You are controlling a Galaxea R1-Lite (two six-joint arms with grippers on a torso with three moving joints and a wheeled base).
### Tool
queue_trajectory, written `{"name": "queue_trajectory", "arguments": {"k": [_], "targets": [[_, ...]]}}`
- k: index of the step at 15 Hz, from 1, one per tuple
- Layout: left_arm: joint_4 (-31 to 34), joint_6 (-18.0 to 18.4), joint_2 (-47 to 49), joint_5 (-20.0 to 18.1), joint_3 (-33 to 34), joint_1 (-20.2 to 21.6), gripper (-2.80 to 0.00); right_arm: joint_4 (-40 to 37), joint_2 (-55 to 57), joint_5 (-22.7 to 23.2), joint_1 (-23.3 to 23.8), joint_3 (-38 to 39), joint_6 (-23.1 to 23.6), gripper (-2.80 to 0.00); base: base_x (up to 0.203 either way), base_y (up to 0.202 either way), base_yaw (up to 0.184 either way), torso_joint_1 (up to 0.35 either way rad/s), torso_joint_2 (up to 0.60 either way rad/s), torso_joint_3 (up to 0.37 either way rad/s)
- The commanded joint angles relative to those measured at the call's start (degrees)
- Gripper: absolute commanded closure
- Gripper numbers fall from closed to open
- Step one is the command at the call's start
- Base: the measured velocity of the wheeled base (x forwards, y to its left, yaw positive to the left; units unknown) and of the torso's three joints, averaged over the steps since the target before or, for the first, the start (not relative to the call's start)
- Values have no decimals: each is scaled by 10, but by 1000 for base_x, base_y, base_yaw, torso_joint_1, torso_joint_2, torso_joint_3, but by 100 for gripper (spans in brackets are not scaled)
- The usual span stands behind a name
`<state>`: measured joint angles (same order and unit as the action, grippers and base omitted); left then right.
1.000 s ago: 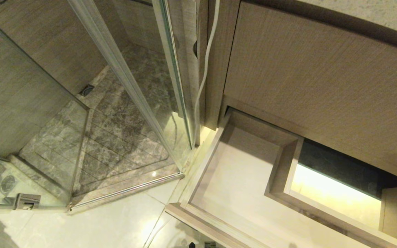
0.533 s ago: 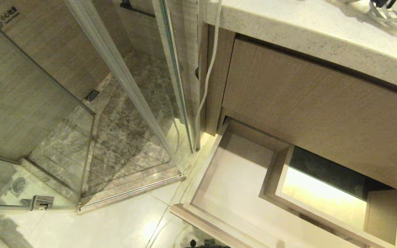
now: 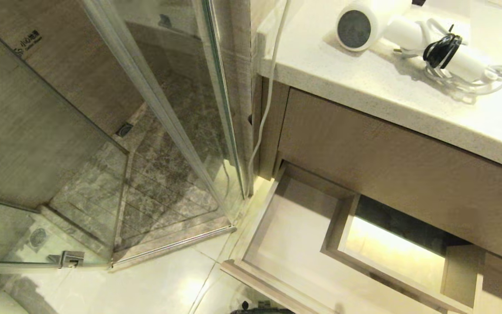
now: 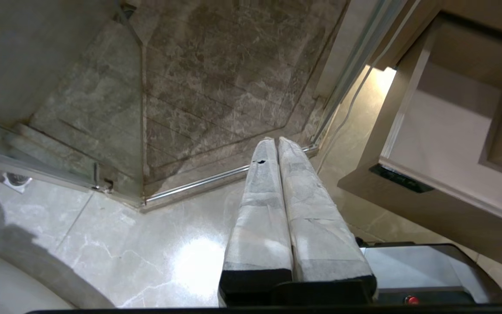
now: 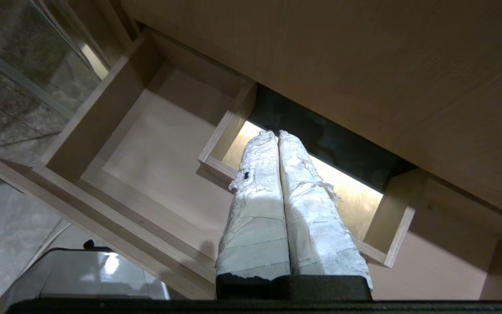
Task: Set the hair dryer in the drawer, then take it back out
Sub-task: Pick up the hairdryer
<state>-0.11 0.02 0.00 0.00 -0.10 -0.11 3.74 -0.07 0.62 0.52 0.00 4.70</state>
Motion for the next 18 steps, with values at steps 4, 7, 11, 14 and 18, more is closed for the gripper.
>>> {"name": "queue_trajectory", "arguments": {"k": [4, 7, 11, 14, 18], "targets": [[-1, 1, 0, 0, 0, 0, 0, 0, 0, 0, 0, 0, 0, 0, 0, 0, 0, 289, -575, -290], [-1, 0, 0, 0, 0, 0, 0, 0, 0, 0, 0, 0, 0, 0, 0, 0, 0, 194, -388, -199], [-1, 0, 0, 0, 0, 0, 0, 0, 0, 0, 0, 0, 3, 0, 0, 0, 0, 141, -276, -138], [-1, 0, 0, 0, 0, 0, 0, 1, 0, 0, 0, 0, 0, 0, 0, 0, 0, 0, 0, 0], [-1, 0, 0, 0, 0, 0, 0, 0, 0, 0, 0, 0, 3, 0, 0, 0, 0, 0, 0, 0]]}}
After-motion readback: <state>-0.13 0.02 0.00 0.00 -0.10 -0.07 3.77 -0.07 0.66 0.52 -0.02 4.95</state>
